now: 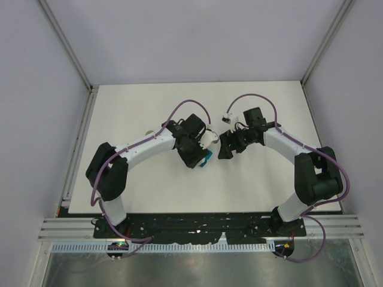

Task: Sort the pills into containers
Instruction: Pour the pill into the pill container.

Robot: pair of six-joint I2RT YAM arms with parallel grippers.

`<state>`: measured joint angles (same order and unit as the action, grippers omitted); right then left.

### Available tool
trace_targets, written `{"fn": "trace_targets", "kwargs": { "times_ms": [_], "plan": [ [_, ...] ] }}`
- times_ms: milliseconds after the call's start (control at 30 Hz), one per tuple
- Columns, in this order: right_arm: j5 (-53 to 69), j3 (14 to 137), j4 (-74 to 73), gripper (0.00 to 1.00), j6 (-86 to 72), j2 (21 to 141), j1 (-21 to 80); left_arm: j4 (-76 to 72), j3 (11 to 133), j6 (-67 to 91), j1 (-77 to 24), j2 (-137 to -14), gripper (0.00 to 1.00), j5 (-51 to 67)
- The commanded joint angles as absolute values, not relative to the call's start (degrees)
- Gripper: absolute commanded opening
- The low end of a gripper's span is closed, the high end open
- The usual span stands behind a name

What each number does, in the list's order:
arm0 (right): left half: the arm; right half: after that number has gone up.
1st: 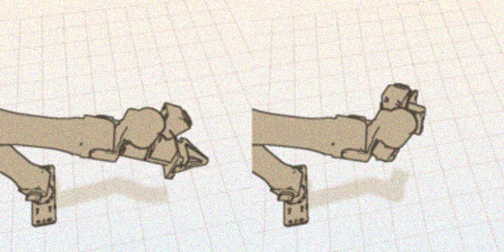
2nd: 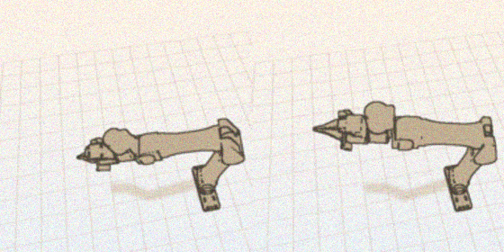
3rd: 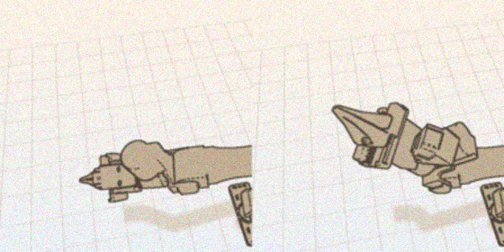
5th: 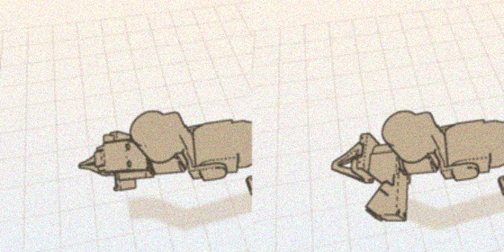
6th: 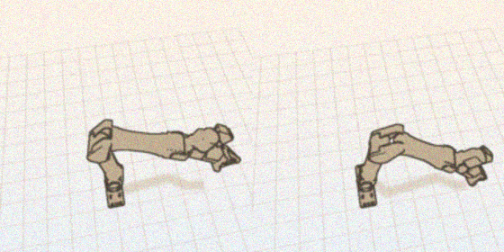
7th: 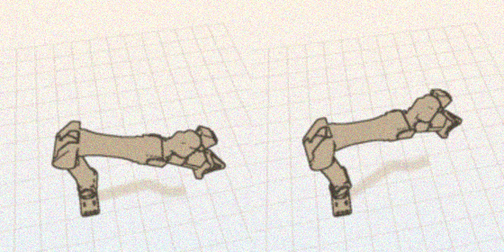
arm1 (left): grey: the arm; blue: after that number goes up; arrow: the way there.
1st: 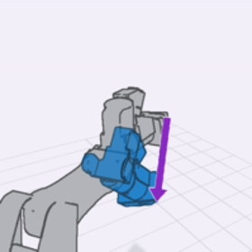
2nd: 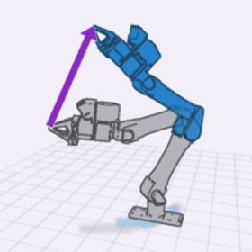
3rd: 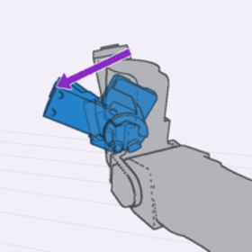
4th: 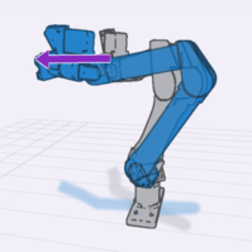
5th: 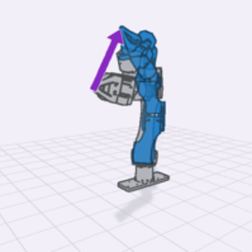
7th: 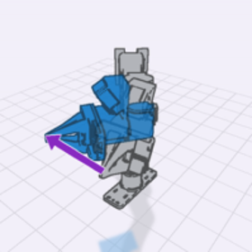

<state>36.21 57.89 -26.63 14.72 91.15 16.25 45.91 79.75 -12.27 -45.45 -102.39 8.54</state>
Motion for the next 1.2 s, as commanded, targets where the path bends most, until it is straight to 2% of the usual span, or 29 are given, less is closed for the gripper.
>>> {"fn": "trace_targets", "kwargs": {
  "times_ms": [0, 1167],
  "plan": [
    [37.27, 58.36, -26.37, 0.90, 15.47, 91.14, 15.91, 47.46, 82.70, -10.99, -46.05, -103.09, 0.00, 8.79],
    [37.79, 58.36, -26.54, 0.90, 15.47, 91.32, 15.64, 50.10, 85.08, -9.49, -46.41, -105.64, 0.00, 8.09]
  ]
}}
